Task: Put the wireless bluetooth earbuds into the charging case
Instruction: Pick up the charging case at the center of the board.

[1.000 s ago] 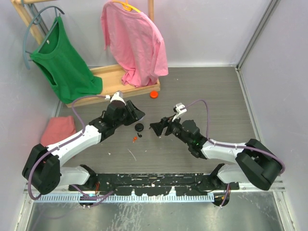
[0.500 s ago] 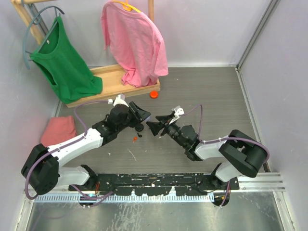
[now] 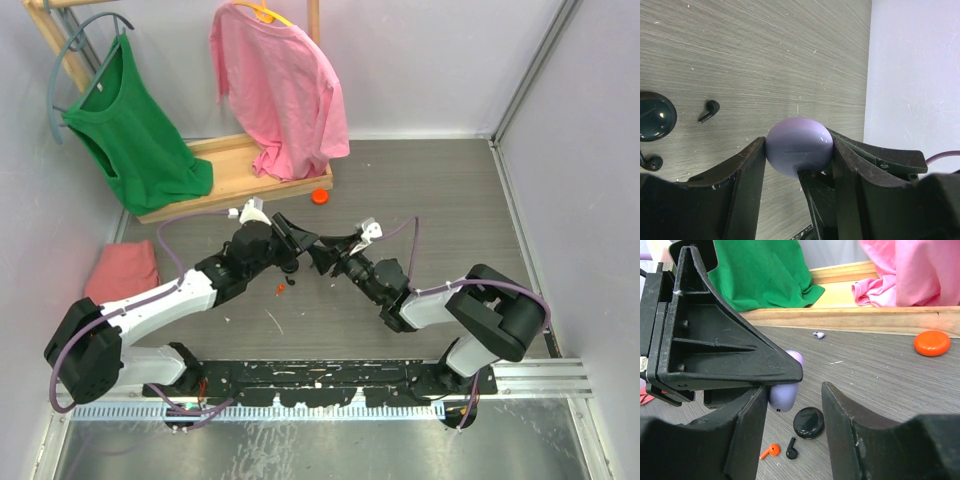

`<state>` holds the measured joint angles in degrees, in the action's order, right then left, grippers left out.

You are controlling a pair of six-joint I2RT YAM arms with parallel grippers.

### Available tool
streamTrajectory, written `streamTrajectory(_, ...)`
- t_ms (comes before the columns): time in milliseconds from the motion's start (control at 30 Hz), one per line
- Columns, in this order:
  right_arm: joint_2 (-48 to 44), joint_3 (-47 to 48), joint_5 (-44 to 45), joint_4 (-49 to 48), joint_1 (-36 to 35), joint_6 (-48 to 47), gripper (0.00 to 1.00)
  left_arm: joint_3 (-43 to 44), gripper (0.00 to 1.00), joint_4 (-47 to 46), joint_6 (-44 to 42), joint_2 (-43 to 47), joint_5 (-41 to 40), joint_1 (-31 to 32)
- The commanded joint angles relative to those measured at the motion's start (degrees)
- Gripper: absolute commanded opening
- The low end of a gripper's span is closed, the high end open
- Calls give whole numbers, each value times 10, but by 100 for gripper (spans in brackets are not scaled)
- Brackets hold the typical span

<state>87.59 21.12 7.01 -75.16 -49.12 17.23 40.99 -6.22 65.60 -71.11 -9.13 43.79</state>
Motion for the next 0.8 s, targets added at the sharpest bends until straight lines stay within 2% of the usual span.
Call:
streamTrajectory(0,9,17,14,-61,-4,-12,48,0,36,-52,7,6,-11,9)
streamTrajectory(100,9,13,9,-70,-4,-8,38,-4,38,-60,5,10,-9,10)
streamTrajectory(200,0,4,6,-72,-4,-3,22,-12,42,-68,-5,18,-12,10)
streamTrajectory(367,-20,-13,-2,-80,-3,0,7,-18,55,-74,-42,40,-18,9)
streamTrajectory(467,-35,-22,-10,-84,2,7,2,-23,65,-83,-78,58,-15,8)
streamTrajectory(633,-67,-37,-35,-78,12,22,1,-37,77,-99,-133,103,-4,0)
streamTrajectory(767,-108,-48,-87,-62,35,56,1,-56,77,-121,-197,139,36,-15)
